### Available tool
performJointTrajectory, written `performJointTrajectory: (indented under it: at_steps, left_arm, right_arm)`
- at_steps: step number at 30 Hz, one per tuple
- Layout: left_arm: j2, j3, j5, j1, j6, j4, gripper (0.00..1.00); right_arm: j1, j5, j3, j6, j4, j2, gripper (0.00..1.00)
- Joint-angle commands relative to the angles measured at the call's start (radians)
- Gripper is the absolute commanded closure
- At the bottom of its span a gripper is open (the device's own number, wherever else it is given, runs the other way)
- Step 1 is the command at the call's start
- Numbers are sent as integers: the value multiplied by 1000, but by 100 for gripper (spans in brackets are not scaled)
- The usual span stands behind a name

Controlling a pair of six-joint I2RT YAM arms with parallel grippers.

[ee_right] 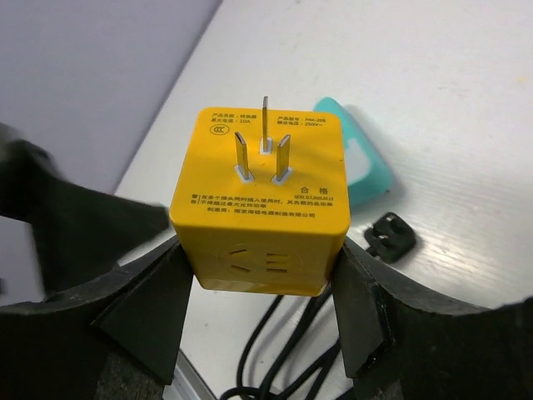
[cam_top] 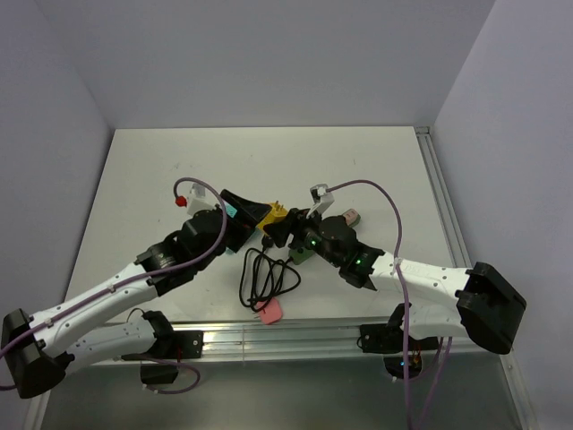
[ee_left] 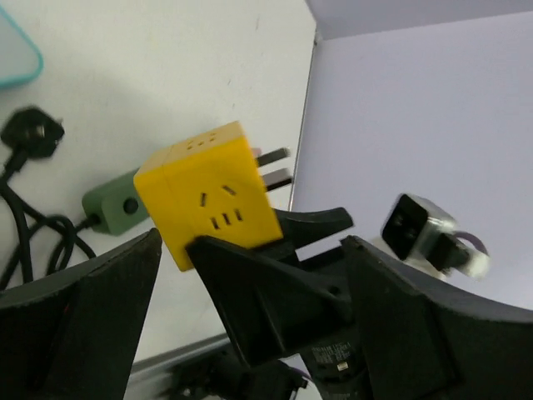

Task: Insert the plug
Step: Pick up the plug from the corner of the board.

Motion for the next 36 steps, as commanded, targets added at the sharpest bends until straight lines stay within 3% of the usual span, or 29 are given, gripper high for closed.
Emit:
performJointTrajectory:
  at_steps: [1, 9, 15, 17, 19, 21, 24, 33, 36]
  left_arm:
    - [-71, 44, -62, 25, 202, 2, 0]
    - [-113, 17, -32, 65, 495, 37, 2]
    - [-171, -94, -121, 63, 581, 158, 8]
    - [-179, -112, -141, 63, 586, 190, 1]
    - [-171, -127, -135, 62, 607, 242, 1]
    - [-162, -140, -105, 60, 688, 291, 1]
    - [-127, -178, 59, 48, 858, 440, 1]
    - [-165, -390, 164, -20, 1099, 856, 1]
    - [-191, -422, 205, -26, 1159, 900, 1]
  right_arm:
    - [-19, 25, 11, 27, -34, -5, 60]
    - [-99, -121, 40, 108, -100, -49, 61]
    - [-246, -402, 219, 170, -409, -9, 70]
    - [-269, -447, 262, 156, -512, 5, 74]
    - [-296, -499, 293, 142, -554, 6, 74]
    - [-308, -519, 301, 141, -565, -1, 74]
    - [-329, -547, 301, 159, -582, -12, 74]
    - [-365, -655, 269, 280, -514, -17, 76]
    - [-368, -655, 256, 316, -500, -32, 76]
